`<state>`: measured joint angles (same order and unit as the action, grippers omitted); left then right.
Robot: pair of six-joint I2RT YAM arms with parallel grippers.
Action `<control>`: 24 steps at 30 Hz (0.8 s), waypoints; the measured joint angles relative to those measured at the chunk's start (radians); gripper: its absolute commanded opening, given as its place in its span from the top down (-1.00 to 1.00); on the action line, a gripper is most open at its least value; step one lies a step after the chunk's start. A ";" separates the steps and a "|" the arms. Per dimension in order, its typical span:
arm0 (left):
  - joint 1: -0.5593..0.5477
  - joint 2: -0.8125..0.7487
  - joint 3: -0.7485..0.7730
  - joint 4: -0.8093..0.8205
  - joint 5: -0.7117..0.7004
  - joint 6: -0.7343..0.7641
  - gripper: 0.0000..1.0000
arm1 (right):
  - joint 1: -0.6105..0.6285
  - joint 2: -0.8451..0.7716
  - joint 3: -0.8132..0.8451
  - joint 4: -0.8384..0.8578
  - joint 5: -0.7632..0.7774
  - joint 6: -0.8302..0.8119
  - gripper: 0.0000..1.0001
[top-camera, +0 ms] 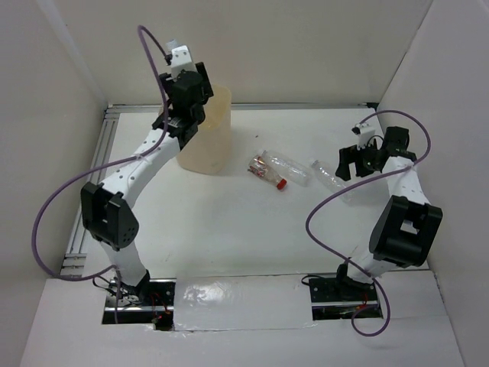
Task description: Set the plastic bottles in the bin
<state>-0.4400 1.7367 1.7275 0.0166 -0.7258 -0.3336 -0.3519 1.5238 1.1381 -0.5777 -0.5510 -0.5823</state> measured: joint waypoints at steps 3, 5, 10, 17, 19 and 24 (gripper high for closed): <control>0.004 0.073 0.032 -0.041 -0.018 0.029 -1.00 | 0.010 0.025 0.000 0.004 0.028 -0.003 -1.00; 0.012 0.090 0.035 -0.066 -0.019 0.043 -1.00 | 0.033 0.061 0.000 0.007 0.053 -0.007 -1.00; 0.036 0.063 0.032 -0.086 -0.015 0.045 -1.00 | 0.116 0.169 0.000 0.012 0.098 -0.019 -1.00; -0.011 -0.201 -0.167 -0.083 0.074 0.077 -1.00 | 0.203 0.278 0.002 0.110 0.237 -0.024 -0.68; -0.085 -0.291 -0.255 -0.060 0.128 0.080 -1.00 | 0.205 0.314 0.014 0.113 0.256 -0.027 -0.19; -0.303 -0.431 -0.479 -0.046 0.263 0.012 -1.00 | 0.175 0.330 0.084 0.092 0.220 -0.058 0.27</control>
<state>-0.7429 1.3056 1.2488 -0.0296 -0.4629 -0.3218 -0.1768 1.8534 1.2217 -0.4854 -0.3309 -0.6403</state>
